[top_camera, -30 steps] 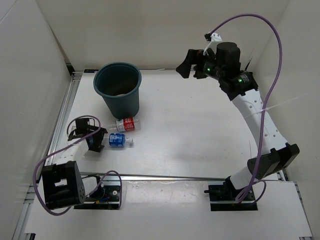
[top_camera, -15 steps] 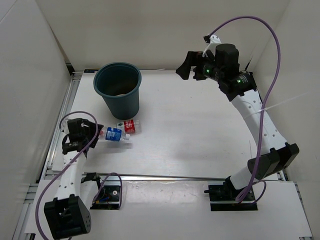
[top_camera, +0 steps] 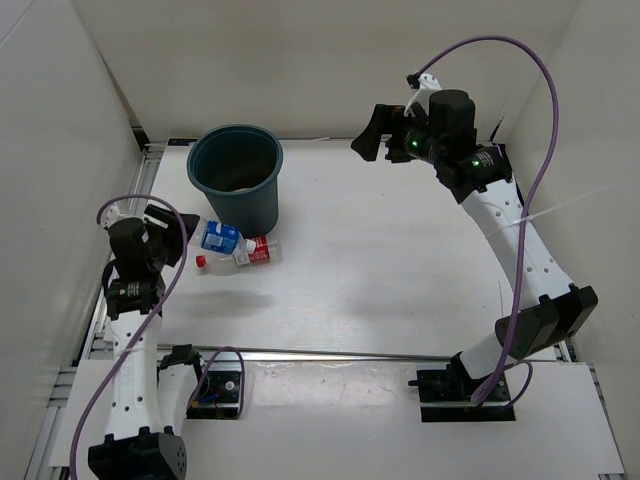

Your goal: Put the plastic bottles in the bin

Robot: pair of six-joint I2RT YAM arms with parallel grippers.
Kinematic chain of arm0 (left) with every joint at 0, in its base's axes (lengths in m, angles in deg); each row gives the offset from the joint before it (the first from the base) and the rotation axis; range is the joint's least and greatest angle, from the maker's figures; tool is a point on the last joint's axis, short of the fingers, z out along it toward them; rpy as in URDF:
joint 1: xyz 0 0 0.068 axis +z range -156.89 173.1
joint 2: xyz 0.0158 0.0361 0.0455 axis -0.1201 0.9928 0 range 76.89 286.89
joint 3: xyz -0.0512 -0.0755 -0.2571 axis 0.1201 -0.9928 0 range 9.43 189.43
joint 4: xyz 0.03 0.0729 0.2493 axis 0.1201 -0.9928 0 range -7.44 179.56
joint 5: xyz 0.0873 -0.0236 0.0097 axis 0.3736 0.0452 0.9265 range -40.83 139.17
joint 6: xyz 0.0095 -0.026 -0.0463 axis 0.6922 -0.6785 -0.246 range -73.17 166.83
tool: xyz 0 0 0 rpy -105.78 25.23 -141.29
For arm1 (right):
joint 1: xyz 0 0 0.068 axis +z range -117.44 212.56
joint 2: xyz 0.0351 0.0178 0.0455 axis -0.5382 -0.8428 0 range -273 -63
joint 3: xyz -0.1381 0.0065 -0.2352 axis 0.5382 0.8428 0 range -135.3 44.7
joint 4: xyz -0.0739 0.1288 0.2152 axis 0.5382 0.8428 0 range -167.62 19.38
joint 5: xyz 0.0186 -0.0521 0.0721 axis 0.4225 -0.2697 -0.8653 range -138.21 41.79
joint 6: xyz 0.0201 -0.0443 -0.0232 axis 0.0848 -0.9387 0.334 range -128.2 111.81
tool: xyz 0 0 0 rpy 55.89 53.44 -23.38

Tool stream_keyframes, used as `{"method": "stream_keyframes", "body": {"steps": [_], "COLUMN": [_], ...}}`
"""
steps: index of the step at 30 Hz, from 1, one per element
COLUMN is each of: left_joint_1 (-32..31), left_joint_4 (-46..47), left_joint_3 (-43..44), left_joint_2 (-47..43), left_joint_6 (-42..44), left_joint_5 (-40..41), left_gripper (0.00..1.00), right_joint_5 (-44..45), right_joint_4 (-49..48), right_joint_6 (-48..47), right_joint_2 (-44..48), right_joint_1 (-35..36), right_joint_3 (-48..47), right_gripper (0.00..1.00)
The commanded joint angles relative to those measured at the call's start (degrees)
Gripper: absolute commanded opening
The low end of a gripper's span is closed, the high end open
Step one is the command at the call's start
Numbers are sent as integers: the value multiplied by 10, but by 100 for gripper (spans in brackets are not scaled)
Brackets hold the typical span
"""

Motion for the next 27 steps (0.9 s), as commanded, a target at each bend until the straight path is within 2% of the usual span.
{"method": "stream_keyframes", "body": {"steps": [1, 6, 11, 15, 22, 27], "left_joint_1": [2, 2, 2, 2, 2, 2], "left_joint_4": [-19, -19, -19, -19, -13, -13], "left_joint_3": [41, 95, 199, 306, 414, 498], "left_joint_2": [-17, -7, 36, 116, 258, 351], "left_joint_6": [36, 42, 48, 48, 42, 88], "left_joint_5": [-37, -90, -97, -76, -46, -32], "left_gripper": [42, 42, 42, 43, 43, 43], "right_joint_5": [1, 6, 6, 6, 6, 6], "right_joint_4": [-22, -22, -17, -17, -17, -17], "right_joint_6": [3, 3, 3, 3, 3, -2], "right_joint_2": [17, 12, 12, 6, 6, 6], "right_joint_1": [-3, -3, -3, -3, -3, -3], "right_joint_3": [6, 1, -4, -5, -5, -5], "right_gripper": [100, 100, 100, 100, 100, 100]}}
